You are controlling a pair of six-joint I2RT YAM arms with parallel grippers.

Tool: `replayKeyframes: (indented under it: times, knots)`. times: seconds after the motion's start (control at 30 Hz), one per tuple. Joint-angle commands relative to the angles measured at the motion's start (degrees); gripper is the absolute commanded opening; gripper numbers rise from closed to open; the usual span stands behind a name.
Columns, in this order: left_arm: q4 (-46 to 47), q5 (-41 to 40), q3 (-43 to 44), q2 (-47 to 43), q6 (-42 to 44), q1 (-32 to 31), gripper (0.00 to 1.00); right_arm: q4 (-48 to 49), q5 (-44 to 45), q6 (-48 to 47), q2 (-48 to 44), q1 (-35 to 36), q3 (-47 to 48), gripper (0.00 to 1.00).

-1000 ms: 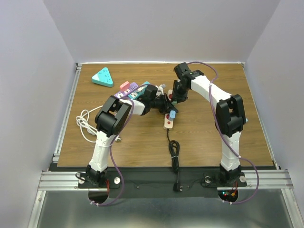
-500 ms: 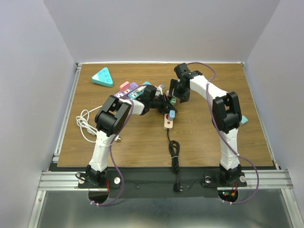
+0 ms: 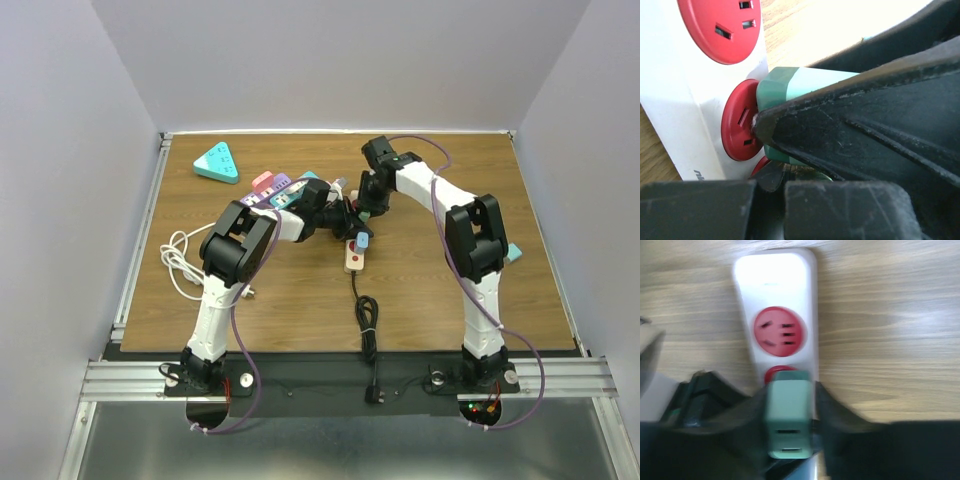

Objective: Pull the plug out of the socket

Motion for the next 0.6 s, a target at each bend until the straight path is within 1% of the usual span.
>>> replayKeyframes:
  times: [0.0, 0.07, 0.17, 0.33, 0.57]
  knots:
    - [-15.2, -8.1, -4.6, 7.3, 13.4, 0.2, 0.0, 0.3, -1.5, 1.3, -1.7, 2.5, 0.0, 0.23]
    - [-15.2, -8.0, -4.6, 7.4, 13.4, 0.2, 0.0, 0.2, -2.0, 1.6, -2.8, 2.8, 0.6, 0.0]
    - [-15.2, -8.0, -4.7, 7.4, 13.5, 0.2, 0.0, -0.1, -2.0, 1.5, -5.2, 3.0, 1.8, 0.0]
    - [-15.2, -8.3, -4.8, 7.3, 13.7, 0.2, 0.0, -3.6, -1.8, 1.6, -11.6, 2.9, 5.6, 0.0]
    - [-15.2, -8.8, -5.1, 7.0, 13.9, 0.2, 0.0, -8.2, -3.0, 1.6, -13.6, 2.9, 10.3, 0.0]
